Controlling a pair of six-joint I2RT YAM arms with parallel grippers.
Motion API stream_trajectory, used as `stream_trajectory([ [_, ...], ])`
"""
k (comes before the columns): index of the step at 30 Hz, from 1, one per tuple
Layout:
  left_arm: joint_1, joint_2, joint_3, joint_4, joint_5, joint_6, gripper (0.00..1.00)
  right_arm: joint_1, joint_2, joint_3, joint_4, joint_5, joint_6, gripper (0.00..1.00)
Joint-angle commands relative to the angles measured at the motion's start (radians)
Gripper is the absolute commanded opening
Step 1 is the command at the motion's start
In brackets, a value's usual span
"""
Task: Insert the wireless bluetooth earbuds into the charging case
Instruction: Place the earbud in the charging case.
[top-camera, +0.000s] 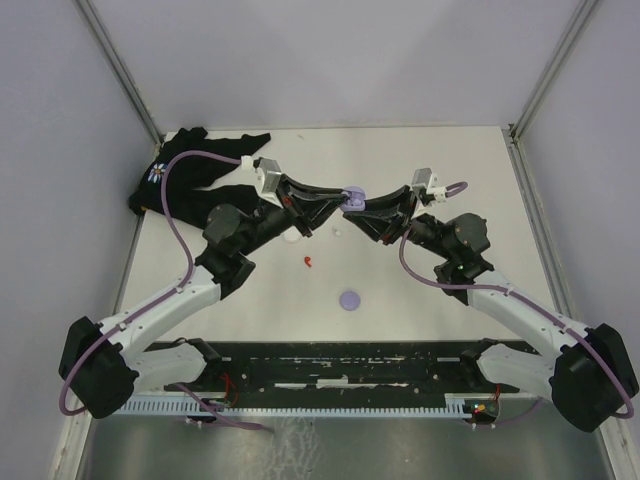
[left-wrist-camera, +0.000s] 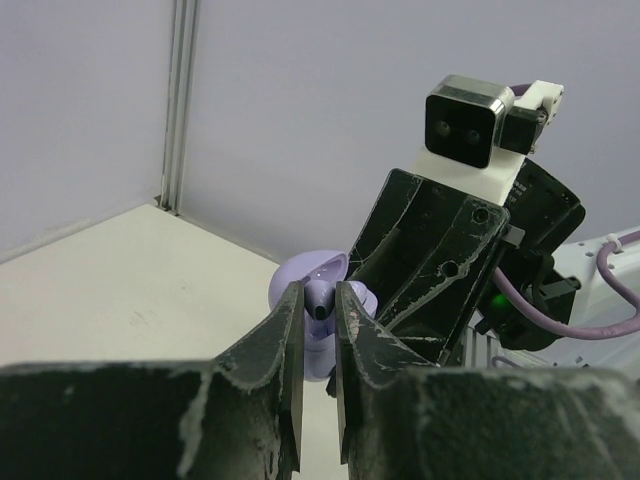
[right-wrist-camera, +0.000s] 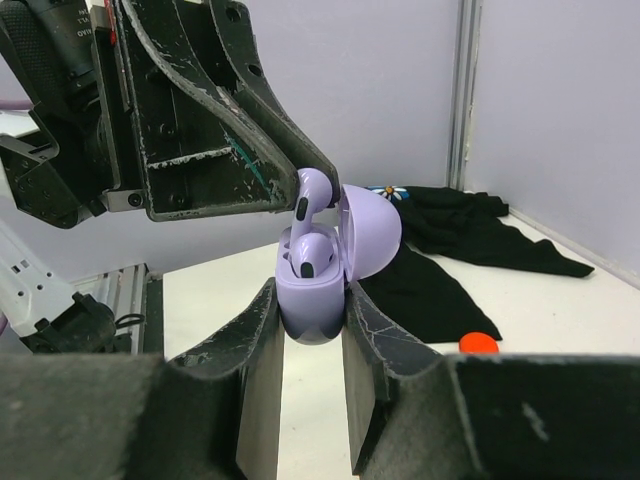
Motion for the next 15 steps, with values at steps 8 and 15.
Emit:
stream_trajectory([
  [8, -0.005, -0.034, -0.012, 0.007, 0.047, -0.043, 0.19, 0.005, -0.007, 0.039, 0.084, -0.007, 0.023, 0.04],
  [15, -0.004, -0.073, 0.02, -0.134, 0.0, 0.005, 0.38, 0.005, -0.022, 0.021, 0.057, -0.002, 0.005, 0.04],
])
